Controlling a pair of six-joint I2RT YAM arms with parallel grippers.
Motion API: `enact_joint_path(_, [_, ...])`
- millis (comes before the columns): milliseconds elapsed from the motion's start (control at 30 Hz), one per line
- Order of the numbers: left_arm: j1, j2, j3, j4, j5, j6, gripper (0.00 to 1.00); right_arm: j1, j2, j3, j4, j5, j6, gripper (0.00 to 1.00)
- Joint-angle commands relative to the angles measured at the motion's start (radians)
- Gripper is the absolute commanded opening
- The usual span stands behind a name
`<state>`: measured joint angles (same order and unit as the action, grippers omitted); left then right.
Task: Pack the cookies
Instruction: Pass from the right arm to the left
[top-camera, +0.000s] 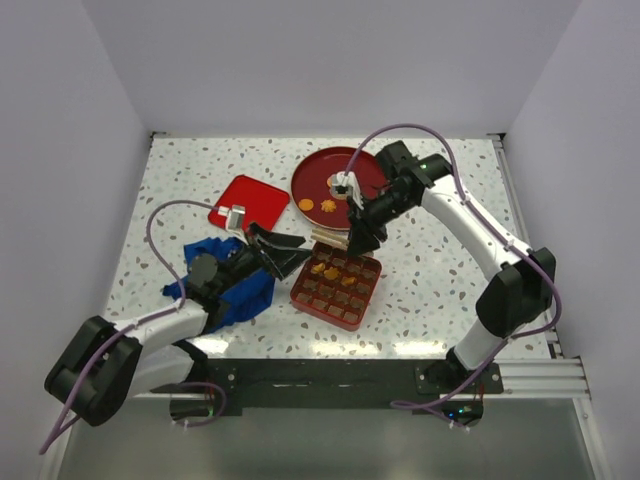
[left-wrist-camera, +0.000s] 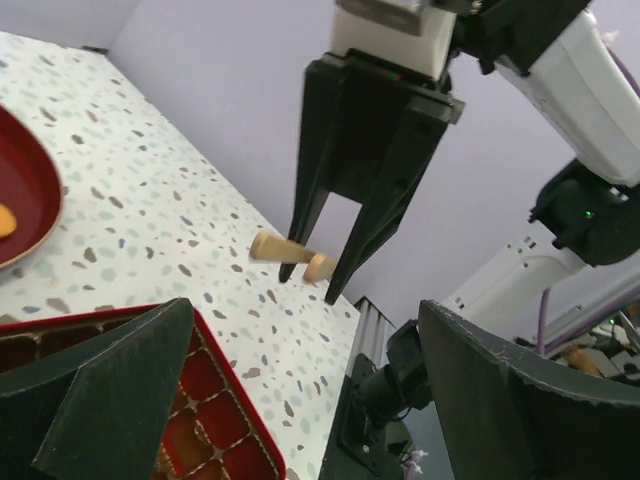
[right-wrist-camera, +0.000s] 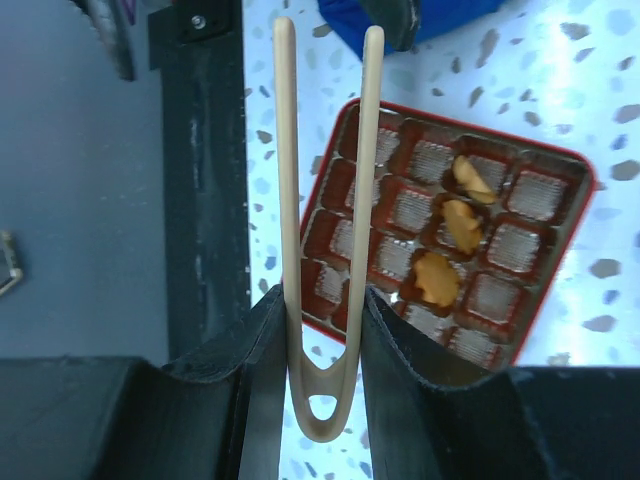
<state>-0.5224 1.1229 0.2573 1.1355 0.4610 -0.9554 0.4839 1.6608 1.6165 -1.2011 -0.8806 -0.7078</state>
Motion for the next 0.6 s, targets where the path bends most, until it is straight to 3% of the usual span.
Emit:
enact_joint_path(0, [-0.027,0.029,0.071,0.116,0.133,0.015,1.0,0.019,-0.062,-0.038,0.038,-0.116,0.041,0.0])
enact_joint_path(267, [-0.059,0.025,0.08,0.064,0.107,0.032,0.99,0.065,-0.068,-0.063,0.041,-0.201,0.074,0.0])
enact_joint_path(567, [-0.059,0.025,0.089,0.078,0.105,0.0,0.72,0.071,-0.047,-0.069,0.005,-0.225,0.064,0.0])
